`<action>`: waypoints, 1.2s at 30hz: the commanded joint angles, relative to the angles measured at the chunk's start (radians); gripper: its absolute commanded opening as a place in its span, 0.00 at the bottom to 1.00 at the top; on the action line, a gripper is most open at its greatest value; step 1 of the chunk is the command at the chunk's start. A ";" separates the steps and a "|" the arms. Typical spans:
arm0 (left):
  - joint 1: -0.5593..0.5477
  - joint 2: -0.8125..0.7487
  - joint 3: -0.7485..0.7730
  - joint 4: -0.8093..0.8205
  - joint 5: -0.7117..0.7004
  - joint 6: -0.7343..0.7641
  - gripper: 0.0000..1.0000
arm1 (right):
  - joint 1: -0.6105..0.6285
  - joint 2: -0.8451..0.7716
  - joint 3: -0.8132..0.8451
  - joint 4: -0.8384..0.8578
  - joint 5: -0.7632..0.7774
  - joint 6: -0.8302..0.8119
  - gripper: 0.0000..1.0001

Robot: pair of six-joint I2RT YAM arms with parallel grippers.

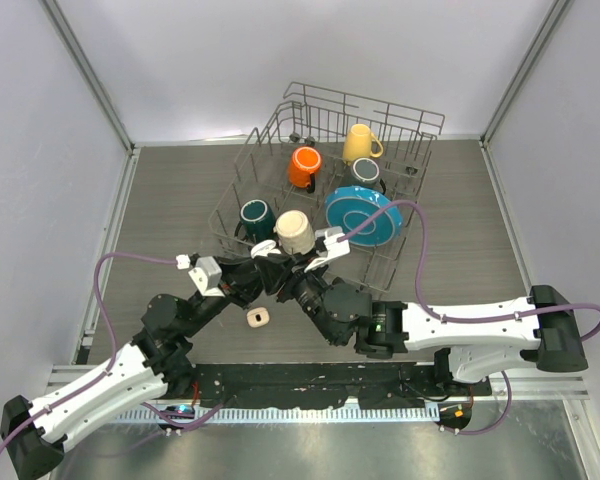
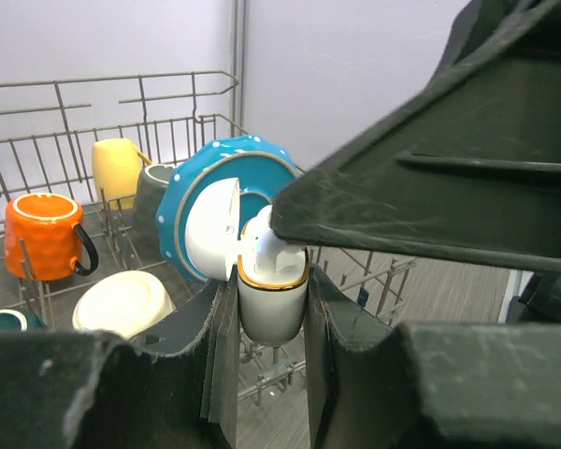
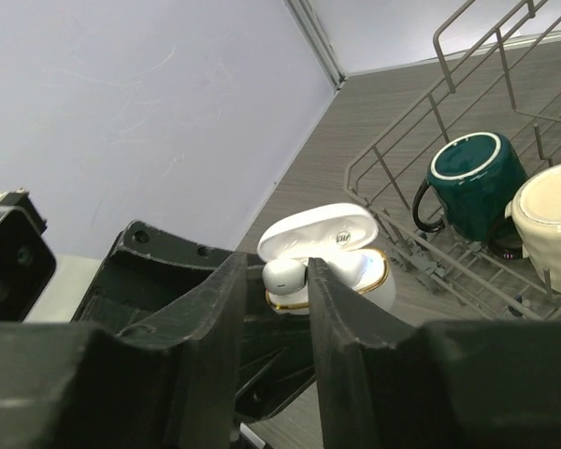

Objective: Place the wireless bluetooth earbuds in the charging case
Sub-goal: Place the earbud in the charging case.

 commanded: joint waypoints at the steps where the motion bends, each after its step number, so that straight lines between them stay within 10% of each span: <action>1: 0.003 -0.008 0.043 0.075 -0.020 0.004 0.00 | 0.024 -0.001 0.064 -0.069 -0.035 -0.015 0.41; 7: 0.003 -0.014 0.048 0.043 0.009 0.008 0.00 | 0.024 -0.014 0.113 -0.091 -0.032 -0.018 0.65; 17: 0.003 -0.036 0.048 0.000 0.014 0.005 0.00 | 0.023 -0.057 0.164 -0.059 -0.062 -0.067 0.68; 22: 0.003 -0.039 0.051 -0.008 0.012 0.004 0.00 | 0.023 -0.079 0.170 -0.106 -0.102 -0.032 0.52; 28: 0.003 -0.022 0.060 0.003 0.018 -0.001 0.00 | 0.018 -0.065 0.199 -0.241 -0.134 0.030 0.09; 36: 0.001 -0.022 0.071 0.003 0.026 -0.007 0.00 | 0.015 -0.065 0.196 -0.369 -0.115 0.083 0.01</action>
